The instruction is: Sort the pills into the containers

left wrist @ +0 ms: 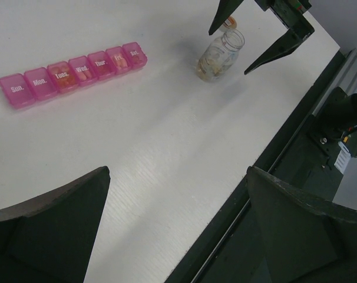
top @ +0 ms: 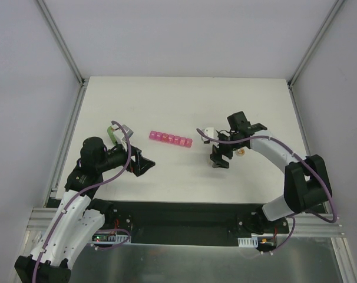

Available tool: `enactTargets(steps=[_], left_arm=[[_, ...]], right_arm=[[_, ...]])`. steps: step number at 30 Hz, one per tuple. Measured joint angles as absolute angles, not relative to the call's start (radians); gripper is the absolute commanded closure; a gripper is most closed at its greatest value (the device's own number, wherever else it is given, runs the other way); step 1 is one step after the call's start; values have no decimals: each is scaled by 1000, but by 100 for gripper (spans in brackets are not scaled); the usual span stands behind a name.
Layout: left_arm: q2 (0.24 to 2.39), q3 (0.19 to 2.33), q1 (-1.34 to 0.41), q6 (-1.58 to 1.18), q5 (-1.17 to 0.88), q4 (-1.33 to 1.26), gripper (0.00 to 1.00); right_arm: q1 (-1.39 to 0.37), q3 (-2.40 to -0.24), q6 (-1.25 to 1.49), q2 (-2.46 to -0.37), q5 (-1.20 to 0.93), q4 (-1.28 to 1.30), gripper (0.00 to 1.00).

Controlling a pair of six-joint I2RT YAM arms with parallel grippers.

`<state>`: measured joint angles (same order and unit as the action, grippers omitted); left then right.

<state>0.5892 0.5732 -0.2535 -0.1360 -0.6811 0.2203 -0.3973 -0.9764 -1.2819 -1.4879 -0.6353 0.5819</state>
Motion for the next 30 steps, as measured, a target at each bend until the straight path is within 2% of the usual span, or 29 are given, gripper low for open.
enactTargets(steps=[4, 7, 8, 11, 14, 23, 30], left_arm=[[591, 573, -253, -136, -692, 212, 1], [595, 573, -253, -137, -711, 202, 1], [595, 571, -253, -138, -718, 196, 1], [594, 555, -254, -141, -732, 177, 1], [588, 536, -268, -148, -730, 153, 1], [505, 468, -477, -148, -614, 58, 1], [682, 445, -775, -47, -448, -175, 1]], right_arm=[[-411, -987, -1264, -1513, -626, 575, 19], [-418, -990, -1254, -1524, -605, 572, 33], [-418, -991, -1249, -1528, -598, 572, 44], [-422, -993, -1234, -1533, -572, 565, 64], [-422, -995, -1211, -1533, -561, 555, 74], [-423, -995, -1031, -1454, -582, 555, 83], [-422, -1023, -783, -1406, -676, 585, 83]])
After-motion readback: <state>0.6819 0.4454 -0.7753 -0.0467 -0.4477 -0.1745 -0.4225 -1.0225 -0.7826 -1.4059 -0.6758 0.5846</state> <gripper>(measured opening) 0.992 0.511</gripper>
